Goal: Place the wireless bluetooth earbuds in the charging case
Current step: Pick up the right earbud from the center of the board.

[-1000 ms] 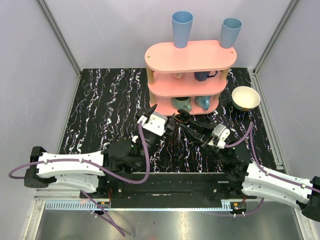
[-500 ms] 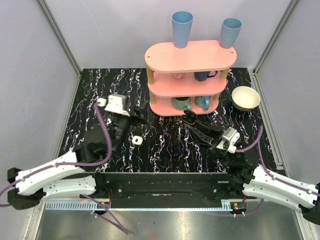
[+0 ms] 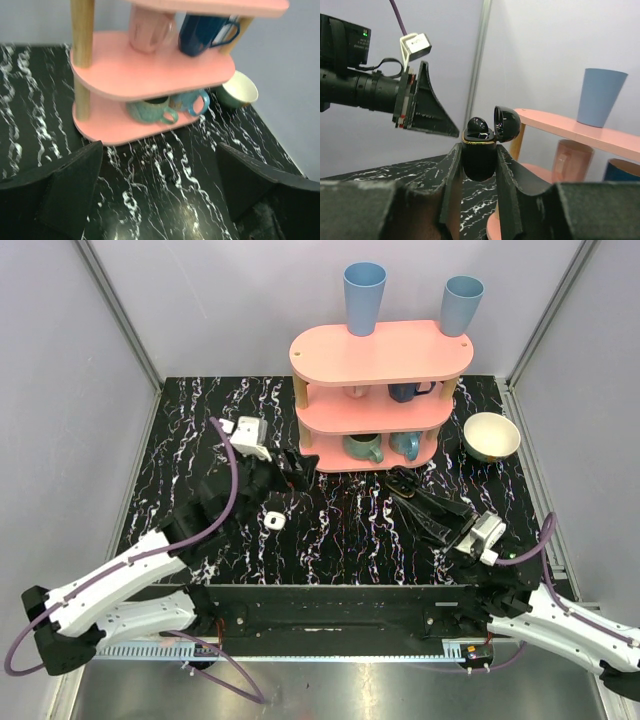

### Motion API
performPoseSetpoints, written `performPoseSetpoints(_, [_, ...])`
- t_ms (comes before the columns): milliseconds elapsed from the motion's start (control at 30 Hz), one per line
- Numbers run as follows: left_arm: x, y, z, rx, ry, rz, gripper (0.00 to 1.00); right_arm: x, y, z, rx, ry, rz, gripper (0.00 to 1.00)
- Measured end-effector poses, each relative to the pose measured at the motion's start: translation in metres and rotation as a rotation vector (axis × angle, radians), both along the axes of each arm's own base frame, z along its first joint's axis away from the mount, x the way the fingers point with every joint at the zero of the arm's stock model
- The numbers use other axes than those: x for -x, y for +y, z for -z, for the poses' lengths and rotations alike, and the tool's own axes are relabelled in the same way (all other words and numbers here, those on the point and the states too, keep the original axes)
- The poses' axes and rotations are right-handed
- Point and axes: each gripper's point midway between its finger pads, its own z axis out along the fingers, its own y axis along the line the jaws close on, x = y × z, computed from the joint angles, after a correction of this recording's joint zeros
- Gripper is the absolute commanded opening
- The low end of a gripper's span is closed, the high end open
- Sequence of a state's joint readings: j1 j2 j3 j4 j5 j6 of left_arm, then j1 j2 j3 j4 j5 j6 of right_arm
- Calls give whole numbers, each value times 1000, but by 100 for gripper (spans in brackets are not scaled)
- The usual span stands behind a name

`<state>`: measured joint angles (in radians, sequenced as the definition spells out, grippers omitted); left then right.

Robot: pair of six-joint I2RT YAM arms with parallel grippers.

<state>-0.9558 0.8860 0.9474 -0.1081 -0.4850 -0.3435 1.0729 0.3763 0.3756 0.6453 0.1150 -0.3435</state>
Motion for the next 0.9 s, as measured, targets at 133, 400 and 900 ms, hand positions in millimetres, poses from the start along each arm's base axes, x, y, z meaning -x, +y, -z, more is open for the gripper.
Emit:
performPoseSetpoints(133, [-5,-14,35,21,149,8,99,-8,-7,6,25,20,60,0])
performPoseSetpoints(400, [-25,-57,107,63,431,9,99,-13,-9,8,61,39,92,0])
performPoseSetpoints(900, [-47,-136,168,106,722,-102,98,-10,-8,11,79,42,76,0])
